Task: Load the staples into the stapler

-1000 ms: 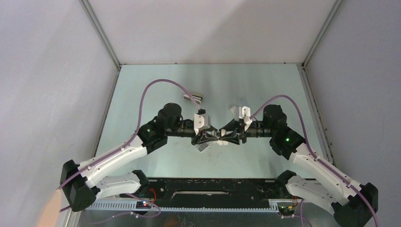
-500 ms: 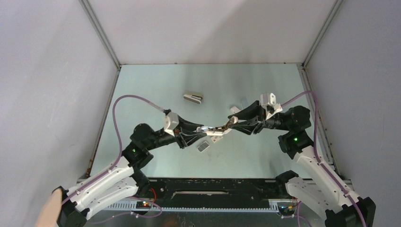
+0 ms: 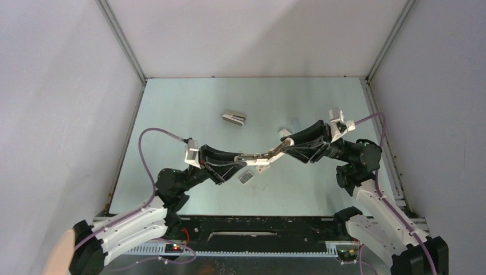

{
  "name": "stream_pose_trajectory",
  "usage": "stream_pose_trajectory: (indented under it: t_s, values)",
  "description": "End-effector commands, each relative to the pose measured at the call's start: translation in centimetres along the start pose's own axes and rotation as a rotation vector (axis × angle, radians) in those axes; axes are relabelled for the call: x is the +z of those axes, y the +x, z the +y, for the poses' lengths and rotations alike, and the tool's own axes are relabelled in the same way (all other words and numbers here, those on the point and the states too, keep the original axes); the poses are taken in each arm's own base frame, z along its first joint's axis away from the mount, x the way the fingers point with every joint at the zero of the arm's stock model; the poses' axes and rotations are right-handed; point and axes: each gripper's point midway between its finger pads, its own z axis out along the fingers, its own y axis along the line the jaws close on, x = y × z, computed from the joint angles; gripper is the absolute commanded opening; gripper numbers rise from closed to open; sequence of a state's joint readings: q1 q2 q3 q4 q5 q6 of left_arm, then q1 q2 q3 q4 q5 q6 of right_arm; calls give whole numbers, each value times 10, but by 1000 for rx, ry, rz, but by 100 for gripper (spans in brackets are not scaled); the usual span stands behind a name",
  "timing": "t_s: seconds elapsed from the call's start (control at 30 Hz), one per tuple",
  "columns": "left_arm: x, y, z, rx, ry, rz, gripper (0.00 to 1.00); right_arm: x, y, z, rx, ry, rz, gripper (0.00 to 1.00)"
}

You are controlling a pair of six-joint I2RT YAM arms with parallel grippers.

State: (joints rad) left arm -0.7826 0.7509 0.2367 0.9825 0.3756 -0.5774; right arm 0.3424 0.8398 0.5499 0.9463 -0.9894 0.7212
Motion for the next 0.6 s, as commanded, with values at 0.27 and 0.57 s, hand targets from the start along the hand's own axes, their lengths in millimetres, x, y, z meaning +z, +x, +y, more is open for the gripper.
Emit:
stream_pose_trajectory:
  t_s: [0.27, 0.57]
  values:
    - [-4, -16, 25, 120, -184, 48, 46, 2, -12, -11, -167, -11, 25, 0]
    - [-10, -19, 25, 329, -221, 344, 74, 9, 13, -13, -185, -66, 167, 0]
